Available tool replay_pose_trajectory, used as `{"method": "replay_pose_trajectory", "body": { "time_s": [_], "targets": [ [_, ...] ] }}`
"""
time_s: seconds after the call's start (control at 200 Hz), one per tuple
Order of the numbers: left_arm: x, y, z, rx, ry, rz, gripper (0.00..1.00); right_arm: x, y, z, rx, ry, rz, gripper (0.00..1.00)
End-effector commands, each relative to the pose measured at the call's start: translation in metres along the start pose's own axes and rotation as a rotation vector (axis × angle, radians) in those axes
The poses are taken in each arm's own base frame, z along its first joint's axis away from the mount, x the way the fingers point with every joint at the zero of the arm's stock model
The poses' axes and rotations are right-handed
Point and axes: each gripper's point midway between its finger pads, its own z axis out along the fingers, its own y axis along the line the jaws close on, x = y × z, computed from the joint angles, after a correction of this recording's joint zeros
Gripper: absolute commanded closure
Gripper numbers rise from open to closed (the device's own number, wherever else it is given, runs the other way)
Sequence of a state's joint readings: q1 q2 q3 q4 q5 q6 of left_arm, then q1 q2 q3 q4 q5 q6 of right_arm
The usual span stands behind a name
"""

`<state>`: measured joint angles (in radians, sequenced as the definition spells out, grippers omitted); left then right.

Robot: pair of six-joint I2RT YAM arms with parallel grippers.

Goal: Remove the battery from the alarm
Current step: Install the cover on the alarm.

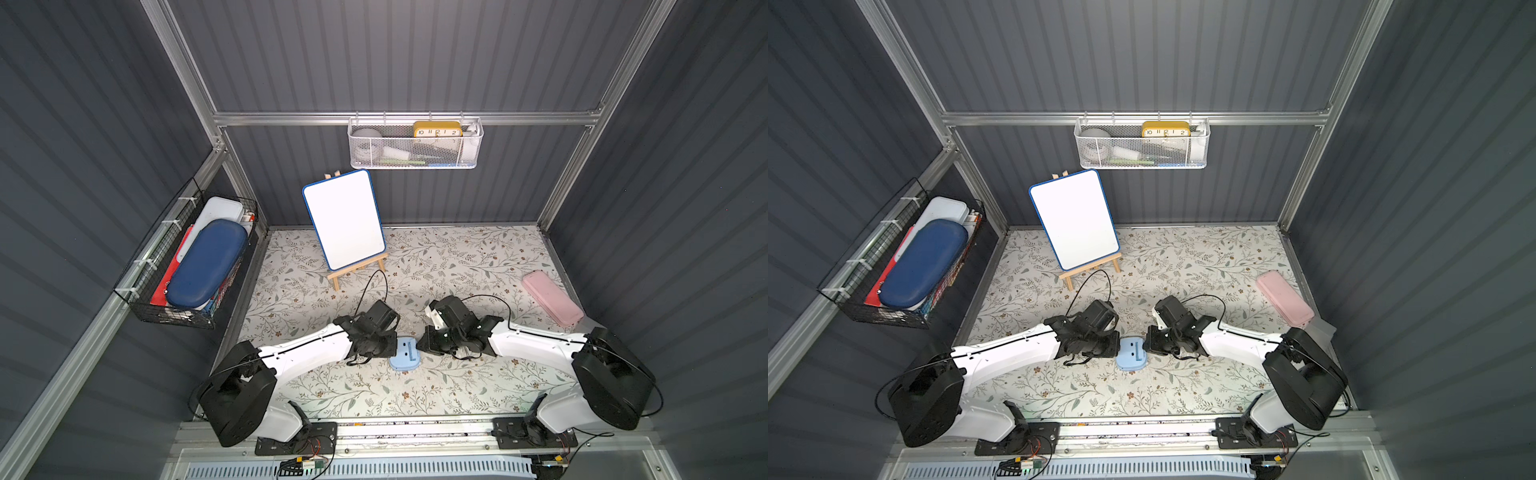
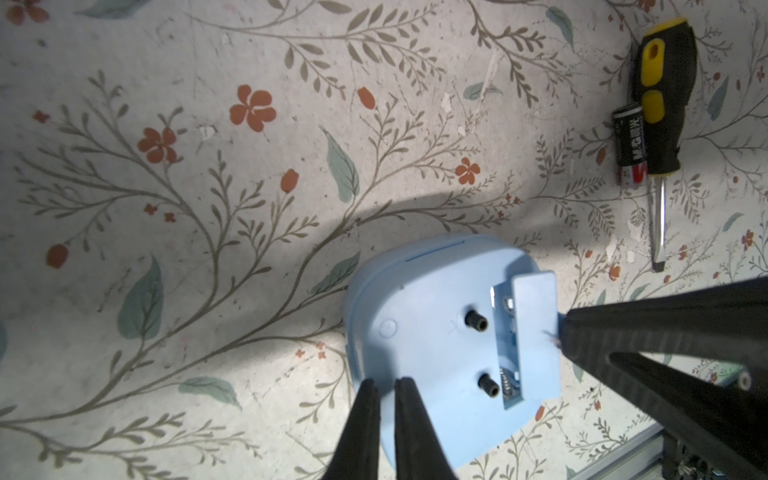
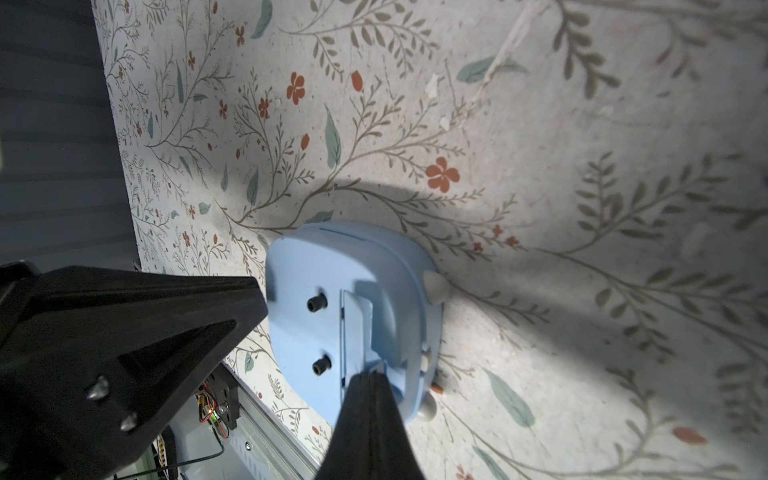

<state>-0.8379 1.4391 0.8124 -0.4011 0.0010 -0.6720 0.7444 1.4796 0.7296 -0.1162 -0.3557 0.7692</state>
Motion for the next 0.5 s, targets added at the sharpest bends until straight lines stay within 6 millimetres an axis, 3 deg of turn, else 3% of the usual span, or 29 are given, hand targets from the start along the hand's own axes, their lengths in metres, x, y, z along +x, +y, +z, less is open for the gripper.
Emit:
{"method": "replay_pose_trajectory", "body": {
  "time_s": [0.0,0.495],
  "targets": [
    [0.0001,-0.0036,-0.0017,0.008,0.007,0.021,0.87,0.0035,0.0002,-0.0007,-0.008,0.005,-0.008,1.00],
    [0.0003,-0.0051,-0.0030,0.016,0.006,0.023,0.87,0.0056,0.0020,0.0035,-0.036,0.013,0.016,1.00]
  ]
}}
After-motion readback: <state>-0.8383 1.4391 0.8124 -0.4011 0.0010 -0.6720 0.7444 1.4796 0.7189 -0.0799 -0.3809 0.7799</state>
